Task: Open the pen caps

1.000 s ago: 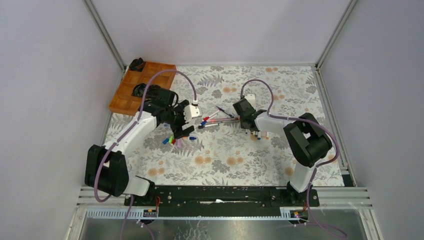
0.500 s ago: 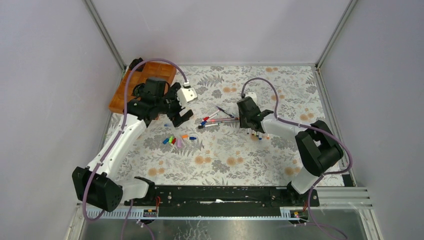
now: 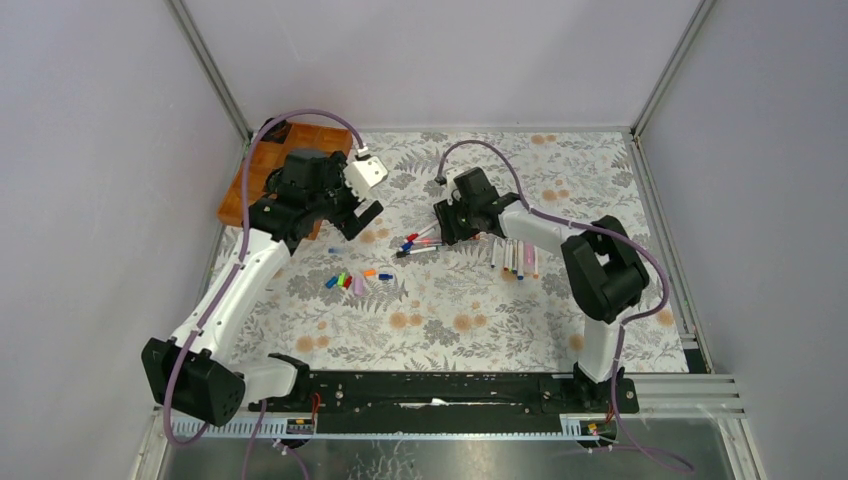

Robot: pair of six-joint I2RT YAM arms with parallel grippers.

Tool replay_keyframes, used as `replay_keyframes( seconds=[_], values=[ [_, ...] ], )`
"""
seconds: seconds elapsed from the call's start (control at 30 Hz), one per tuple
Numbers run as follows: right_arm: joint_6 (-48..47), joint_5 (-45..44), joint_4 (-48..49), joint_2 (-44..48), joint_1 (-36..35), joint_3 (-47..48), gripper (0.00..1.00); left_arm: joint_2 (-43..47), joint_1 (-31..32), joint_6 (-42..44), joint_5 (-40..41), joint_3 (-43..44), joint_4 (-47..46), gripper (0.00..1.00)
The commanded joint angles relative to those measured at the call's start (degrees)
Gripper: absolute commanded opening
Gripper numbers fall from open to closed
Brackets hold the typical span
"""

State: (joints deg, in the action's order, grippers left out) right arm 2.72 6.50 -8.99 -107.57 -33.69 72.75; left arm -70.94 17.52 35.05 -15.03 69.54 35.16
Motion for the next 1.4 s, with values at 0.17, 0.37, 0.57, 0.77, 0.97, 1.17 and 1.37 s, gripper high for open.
replay_keyframes(
  seconds=[0.17,0.37,0.57,0.77,0.97,1.17,1.37],
  values=[
    [-5.4,2.8,-4.0,-4.8,0.2,4.5,0.54,1.1,-0.1,-0.1,-2.6,-0.6,0.4,0.98],
    [-5.6,2.1,-3.7,-6.5,0.2,4.6,0.51,0.9,-0.1,0.3,-3.3,-1.1,1.6,0.98],
    [-4.4,2.2,-3.2,-5.4,0.2,2.7,0.49,0.9,-0.2,0.9,-3.4,-1.3,2.2,0.98],
    [-0.7,1.1,0.2,0.5,0.2,-2.9,0.53,0.6,-0.1,1.1,-4.1,-1.7,2.3,0.99],
    [0.5,1.0,0.8,4.2,0.3,-4.6,0.60,0.5,-0.1,1.1,-4.4,-1.5,2.6,0.98],
    [-0.1,1.8,0.0,3.8,0.3,-5.4,0.61,1.3,-0.1,1.5,-4.0,-2.0,2.8,0.98],
    [-0.2,3.2,1.0,3.2,0.6,-8.0,0.60,1.3,-0.1,1.9,-4.3,-2.1,3.4,0.98]
  ],
)
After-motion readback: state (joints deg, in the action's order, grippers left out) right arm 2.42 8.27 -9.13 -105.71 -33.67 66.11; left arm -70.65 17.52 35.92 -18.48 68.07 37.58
